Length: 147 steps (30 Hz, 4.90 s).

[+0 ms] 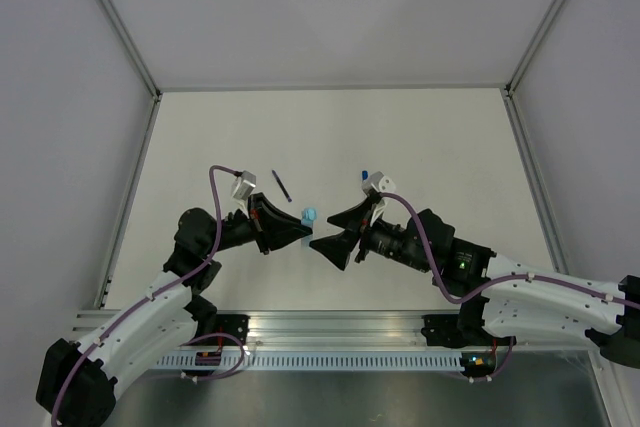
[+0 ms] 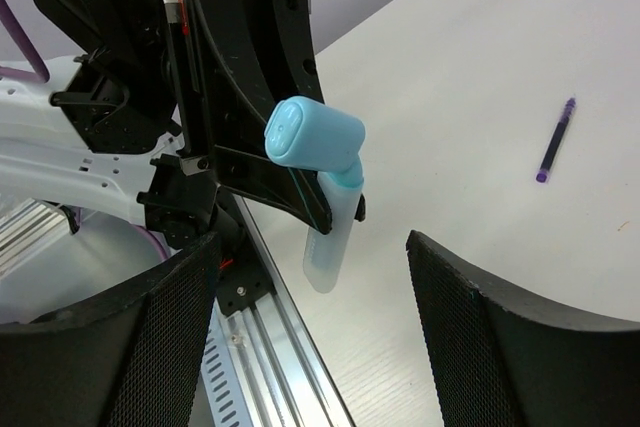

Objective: Insert the pens into the pen caps

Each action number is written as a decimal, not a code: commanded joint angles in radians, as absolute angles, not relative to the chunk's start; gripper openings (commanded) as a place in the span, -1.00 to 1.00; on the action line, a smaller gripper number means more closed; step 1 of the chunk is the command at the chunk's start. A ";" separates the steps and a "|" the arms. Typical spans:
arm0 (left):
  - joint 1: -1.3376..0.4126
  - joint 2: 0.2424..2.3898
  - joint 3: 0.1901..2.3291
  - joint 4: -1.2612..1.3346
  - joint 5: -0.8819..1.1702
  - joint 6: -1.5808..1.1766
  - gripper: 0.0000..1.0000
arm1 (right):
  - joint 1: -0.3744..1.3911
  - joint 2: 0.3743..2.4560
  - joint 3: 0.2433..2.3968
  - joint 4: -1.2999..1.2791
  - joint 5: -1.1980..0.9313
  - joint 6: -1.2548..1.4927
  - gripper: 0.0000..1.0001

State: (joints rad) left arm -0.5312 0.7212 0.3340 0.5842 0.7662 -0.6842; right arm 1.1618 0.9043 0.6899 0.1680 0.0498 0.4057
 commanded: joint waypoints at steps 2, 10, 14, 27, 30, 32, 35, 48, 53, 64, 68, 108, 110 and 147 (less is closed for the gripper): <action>-0.526 0.722 0.368 0.644 0.785 -0.703 -0.95 | 1.160 0.893 0.724 0.176 0.084 0.377 0.61; -0.526 0.727 0.364 0.640 0.795 -0.690 -0.95 | 1.160 0.933 0.801 0.144 0.083 0.330 0.61; -0.526 0.730 0.365 0.640 0.798 -0.690 -0.95 | 1.160 0.956 0.816 0.166 0.077 0.324 0.57; -0.526 0.733 0.364 0.637 0.804 -0.684 -0.95 | 1.161 0.985 0.854 0.181 0.121 0.316 0.33; -0.525 0.733 0.364 0.638 0.808 -0.684 -0.95 | 1.161 0.988 0.861 0.179 0.124 0.313 0.30; -0.526 0.735 0.364 0.640 0.808 -0.684 -0.95 | 1.160 0.994 0.865 0.176 0.124 0.311 0.26; -0.526 0.736 0.362 0.644 0.813 -0.686 -0.95 | 1.160 1.009 0.880 0.164 0.124 0.313 0.17; -0.526 0.733 0.365 0.676 0.859 -0.698 -0.95 | 1.160 1.014 0.900 0.118 0.141 0.310 -0.49; -0.534 0.727 0.359 0.736 0.931 -0.713 -0.95 | 1.158 1.019 0.951 0.012 0.117 0.278 -0.60; -0.572 0.724 0.354 0.779 0.970 -0.712 -0.95 | 1.149 1.132 1.152 -0.320 -0.047 0.224 -0.78; -0.572 0.716 0.356 0.750 0.959 -0.690 -0.95 | 1.143 1.149 1.154 -0.353 -0.075 0.232 -0.92; -0.572 0.664 0.334 0.799 0.931 -0.710 -0.95 | 1.077 1.052 0.959 -0.130 -0.193 0.319 0.28; -0.574 0.666 0.334 0.798 0.928 -0.709 -0.95 | 1.077 1.028 0.954 -0.126 -0.205 0.316 0.36; -0.574 0.634 0.278 0.943 0.704 -0.862 -0.95 | 1.080 1.115 0.746 0.408 -0.410 0.376 -0.14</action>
State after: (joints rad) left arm -0.5709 0.6346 0.2920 0.8459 0.7258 -0.8188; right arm 1.0805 1.1019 0.7574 0.3130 -0.3920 0.3481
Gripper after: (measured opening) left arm 0.202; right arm 0.462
